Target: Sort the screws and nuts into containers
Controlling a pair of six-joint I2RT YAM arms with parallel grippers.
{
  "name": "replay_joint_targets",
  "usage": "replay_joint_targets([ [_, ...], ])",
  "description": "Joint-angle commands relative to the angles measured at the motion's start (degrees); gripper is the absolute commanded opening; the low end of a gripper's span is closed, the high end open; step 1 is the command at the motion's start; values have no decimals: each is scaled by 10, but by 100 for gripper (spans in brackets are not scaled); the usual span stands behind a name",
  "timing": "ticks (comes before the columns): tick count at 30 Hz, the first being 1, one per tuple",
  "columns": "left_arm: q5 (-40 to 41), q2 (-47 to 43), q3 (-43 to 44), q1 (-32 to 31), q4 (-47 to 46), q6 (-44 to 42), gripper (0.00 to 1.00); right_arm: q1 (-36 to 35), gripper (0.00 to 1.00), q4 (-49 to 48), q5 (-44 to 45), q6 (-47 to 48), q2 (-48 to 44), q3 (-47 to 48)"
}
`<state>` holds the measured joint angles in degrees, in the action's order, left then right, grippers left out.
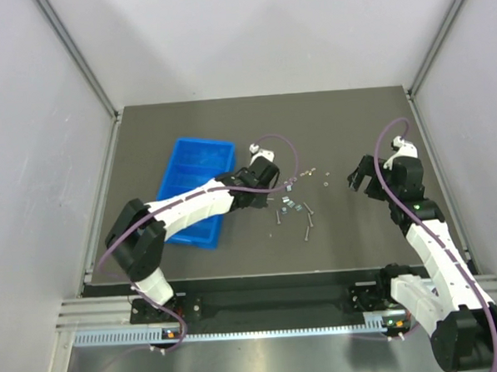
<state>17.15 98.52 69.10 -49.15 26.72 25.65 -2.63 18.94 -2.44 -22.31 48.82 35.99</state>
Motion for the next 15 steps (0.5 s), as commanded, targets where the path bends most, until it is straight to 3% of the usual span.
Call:
replay_joint_targets([
  [1,39,-75,17,23,52,52,6,-5,100,-7,2,-5,-4,5],
  [3,46,-108,6,43,58,63,7,-5,99,-9,1,-5,-4,5],
  [9,2,-213,-42,183,4,53,7,-5,100,-24,-19,-8,15,11],
  [15,26,-164,-8,248,-19,35,8,-5,100,-28,-24,-4,35,23],
])
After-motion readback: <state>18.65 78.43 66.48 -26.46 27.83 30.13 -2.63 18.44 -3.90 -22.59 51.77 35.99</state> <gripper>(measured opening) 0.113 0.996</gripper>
